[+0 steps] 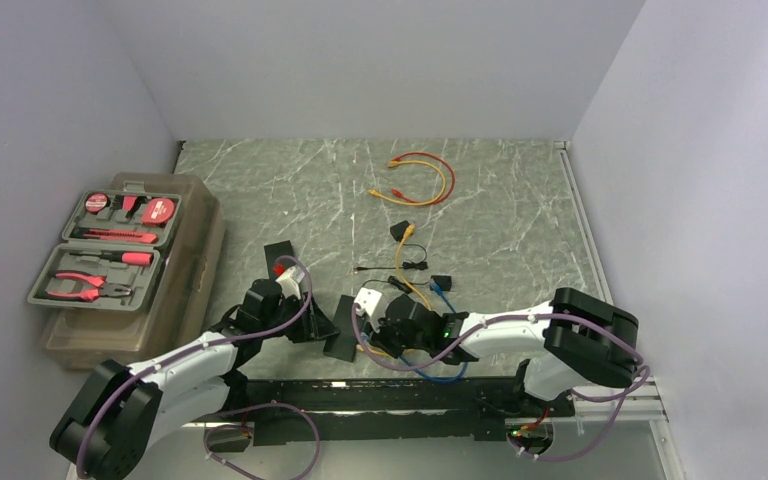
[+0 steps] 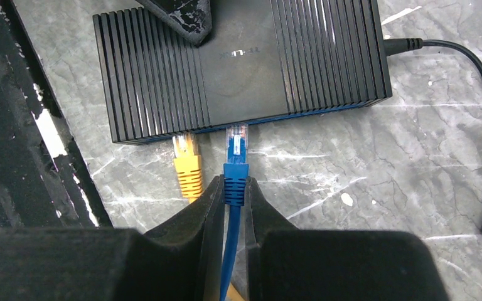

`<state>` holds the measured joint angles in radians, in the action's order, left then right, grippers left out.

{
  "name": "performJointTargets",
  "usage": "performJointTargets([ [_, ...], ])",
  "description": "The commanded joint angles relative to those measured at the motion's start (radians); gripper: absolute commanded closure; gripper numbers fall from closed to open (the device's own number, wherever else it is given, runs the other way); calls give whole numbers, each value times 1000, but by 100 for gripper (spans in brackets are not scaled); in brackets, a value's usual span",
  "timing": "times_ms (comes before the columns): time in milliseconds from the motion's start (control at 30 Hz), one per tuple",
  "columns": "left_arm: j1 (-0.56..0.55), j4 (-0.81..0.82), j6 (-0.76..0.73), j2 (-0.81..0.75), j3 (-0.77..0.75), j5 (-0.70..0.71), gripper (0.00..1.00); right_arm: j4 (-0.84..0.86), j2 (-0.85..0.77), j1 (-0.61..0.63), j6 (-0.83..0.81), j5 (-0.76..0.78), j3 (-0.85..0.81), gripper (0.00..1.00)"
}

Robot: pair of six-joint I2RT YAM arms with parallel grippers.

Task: Insert the plug into the switch port
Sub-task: Insert the connector into the switch port.

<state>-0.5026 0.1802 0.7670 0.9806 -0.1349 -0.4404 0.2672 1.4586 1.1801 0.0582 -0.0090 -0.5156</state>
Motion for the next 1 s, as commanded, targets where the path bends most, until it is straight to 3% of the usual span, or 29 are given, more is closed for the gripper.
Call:
performJointTargets([
  [0, 0, 13, -21, 19, -20, -21, 58, 159, 2, 9, -34, -8, 14, 100],
  [300, 0, 16, -35, 45, -32, -31, 59, 262, 6, 29, -124, 42, 38, 100],
  [500, 0, 16, -39, 57, -32, -32, 59, 224, -5, 61, -168, 91, 13, 100],
  [967, 0, 56, -44, 107, -31, -60, 64, 344, 25, 76, -165, 114, 19, 100],
])
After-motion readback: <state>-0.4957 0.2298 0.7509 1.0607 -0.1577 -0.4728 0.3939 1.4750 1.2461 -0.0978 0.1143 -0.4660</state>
